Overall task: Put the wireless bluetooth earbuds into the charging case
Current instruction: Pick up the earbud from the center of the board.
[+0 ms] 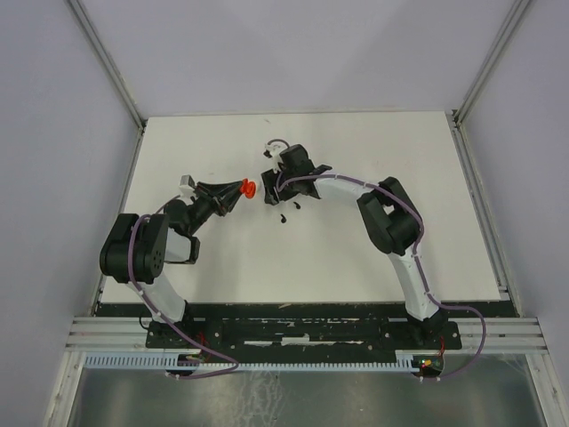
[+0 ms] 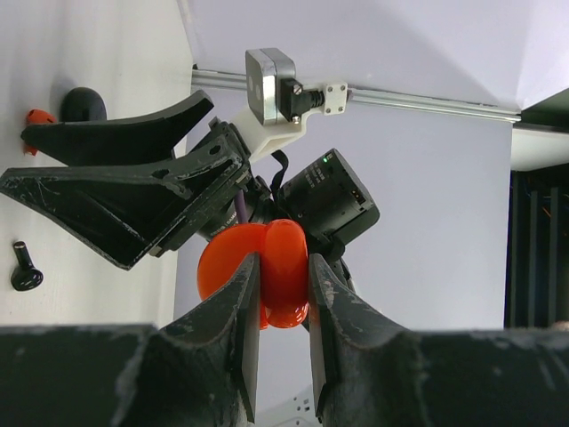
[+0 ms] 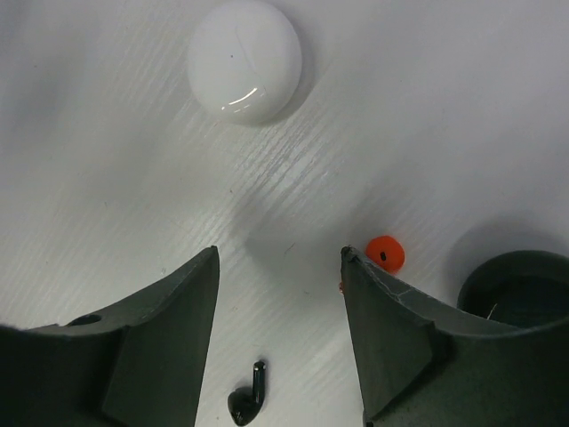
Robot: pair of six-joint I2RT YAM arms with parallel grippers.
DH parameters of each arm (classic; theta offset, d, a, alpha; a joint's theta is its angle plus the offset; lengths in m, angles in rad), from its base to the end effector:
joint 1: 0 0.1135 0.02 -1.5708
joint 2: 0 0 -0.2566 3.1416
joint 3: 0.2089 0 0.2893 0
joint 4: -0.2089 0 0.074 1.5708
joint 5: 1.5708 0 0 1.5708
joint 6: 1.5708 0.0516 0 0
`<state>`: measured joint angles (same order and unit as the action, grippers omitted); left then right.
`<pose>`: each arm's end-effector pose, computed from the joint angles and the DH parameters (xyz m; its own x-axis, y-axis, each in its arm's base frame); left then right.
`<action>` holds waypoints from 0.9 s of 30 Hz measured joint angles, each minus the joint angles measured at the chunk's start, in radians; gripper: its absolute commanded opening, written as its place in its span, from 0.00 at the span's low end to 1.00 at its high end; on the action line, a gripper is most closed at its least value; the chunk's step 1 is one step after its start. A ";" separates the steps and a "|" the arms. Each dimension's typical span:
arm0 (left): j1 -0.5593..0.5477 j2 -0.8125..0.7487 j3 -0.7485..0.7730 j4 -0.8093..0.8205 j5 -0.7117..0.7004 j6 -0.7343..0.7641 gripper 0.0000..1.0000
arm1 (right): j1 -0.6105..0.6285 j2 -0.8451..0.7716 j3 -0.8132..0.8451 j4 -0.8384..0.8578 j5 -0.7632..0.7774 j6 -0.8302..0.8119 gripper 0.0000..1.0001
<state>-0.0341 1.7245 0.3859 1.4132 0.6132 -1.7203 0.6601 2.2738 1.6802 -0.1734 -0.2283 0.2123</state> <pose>0.2975 -0.0399 0.1141 -0.6058 -0.7885 0.1061 -0.0159 -0.1213 -0.9925 0.4222 0.3425 0.1145 -0.6889 -0.2749 -0.6707 -0.5942 0.7442 0.3052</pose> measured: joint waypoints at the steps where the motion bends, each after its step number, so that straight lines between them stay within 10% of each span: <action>1: 0.000 0.000 0.000 0.000 0.000 0.000 0.03 | 0.000 -0.005 -0.008 0.000 0.000 0.000 0.65; 18: 0.000 0.000 0.000 0.002 0.000 0.000 0.03 | 0.001 -0.128 -0.110 0.008 0.037 -0.006 0.58; 27: 0.000 0.000 -0.002 0.003 0.000 0.000 0.03 | 0.001 -0.092 0.177 -0.185 0.181 -0.007 0.57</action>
<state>-0.0341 1.7248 0.3836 1.4158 0.6128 -1.7203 0.6609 2.1822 1.8576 -0.3588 -0.0475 0.2050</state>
